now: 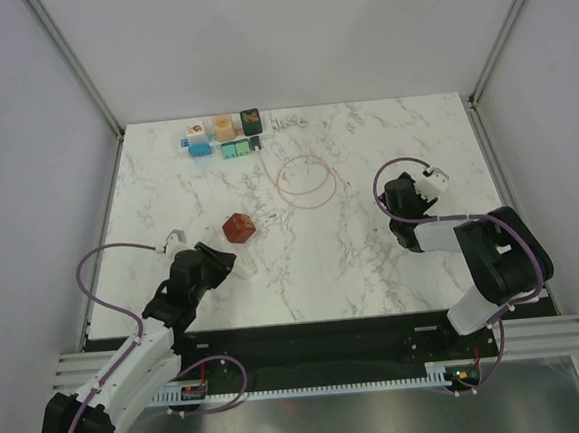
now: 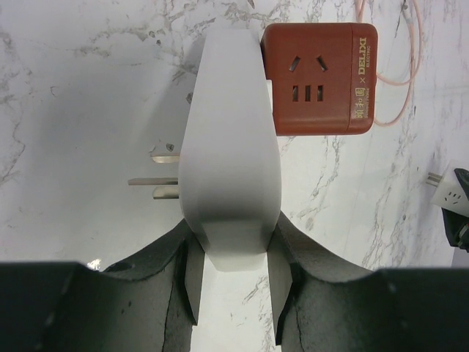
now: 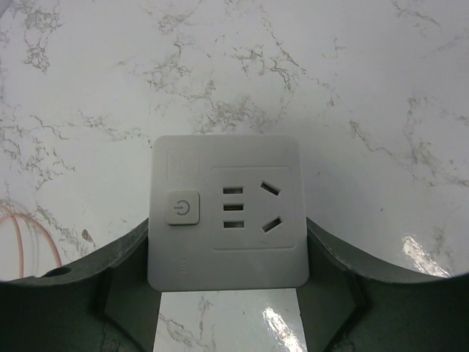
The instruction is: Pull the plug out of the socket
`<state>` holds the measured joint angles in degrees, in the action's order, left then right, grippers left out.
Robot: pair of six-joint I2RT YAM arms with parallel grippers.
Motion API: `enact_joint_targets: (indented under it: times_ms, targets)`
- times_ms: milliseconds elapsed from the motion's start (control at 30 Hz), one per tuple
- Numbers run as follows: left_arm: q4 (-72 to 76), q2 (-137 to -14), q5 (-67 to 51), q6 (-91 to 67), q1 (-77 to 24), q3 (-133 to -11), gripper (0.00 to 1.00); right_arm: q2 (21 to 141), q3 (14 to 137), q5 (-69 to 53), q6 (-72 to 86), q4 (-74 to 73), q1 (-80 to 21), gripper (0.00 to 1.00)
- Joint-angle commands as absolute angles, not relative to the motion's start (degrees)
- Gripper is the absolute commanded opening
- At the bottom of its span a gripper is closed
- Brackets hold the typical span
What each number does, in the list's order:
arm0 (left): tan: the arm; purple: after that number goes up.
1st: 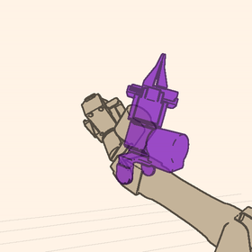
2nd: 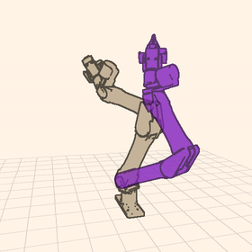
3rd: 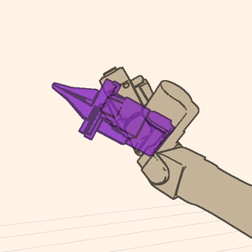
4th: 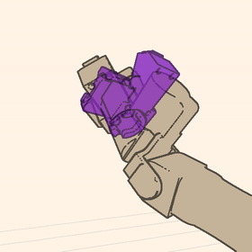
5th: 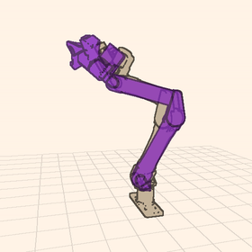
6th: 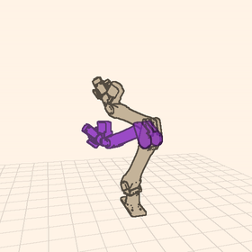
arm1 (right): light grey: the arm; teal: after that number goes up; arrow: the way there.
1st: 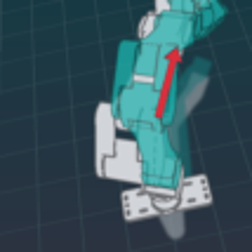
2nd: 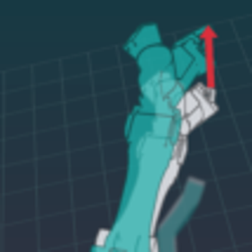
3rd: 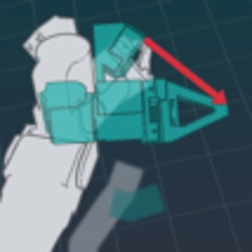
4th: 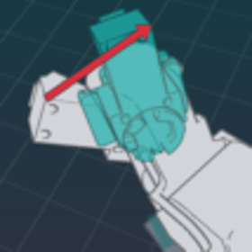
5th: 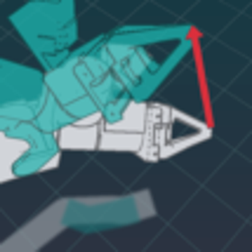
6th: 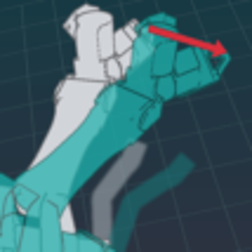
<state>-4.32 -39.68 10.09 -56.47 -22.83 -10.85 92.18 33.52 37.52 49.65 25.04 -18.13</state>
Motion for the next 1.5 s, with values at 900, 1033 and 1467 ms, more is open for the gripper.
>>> enact_joint_targets:
  times_ms: [900, 1033, 1467]
  targets:
    - [-6.5, -41.4, 9.6, -52.1, -22.5, -9.6, 0.02, 95.6, 48.5, 6.1, 26.4, 39.0, -45.7, 0.98]
    - [-6.8, -40.5, 9.7, -52.2, -22.5, -9.3, 0.02, 101.9, 52.7, -4.3, 26.9, 44.4, -48.3, 0.98]
    - [-6.9, -40.8, 9.3, -52.4, -22.5, -9.2, 0.02, 119.5, 65.7, -17.0, 31.2, 43.8, -50.4, 0.98]
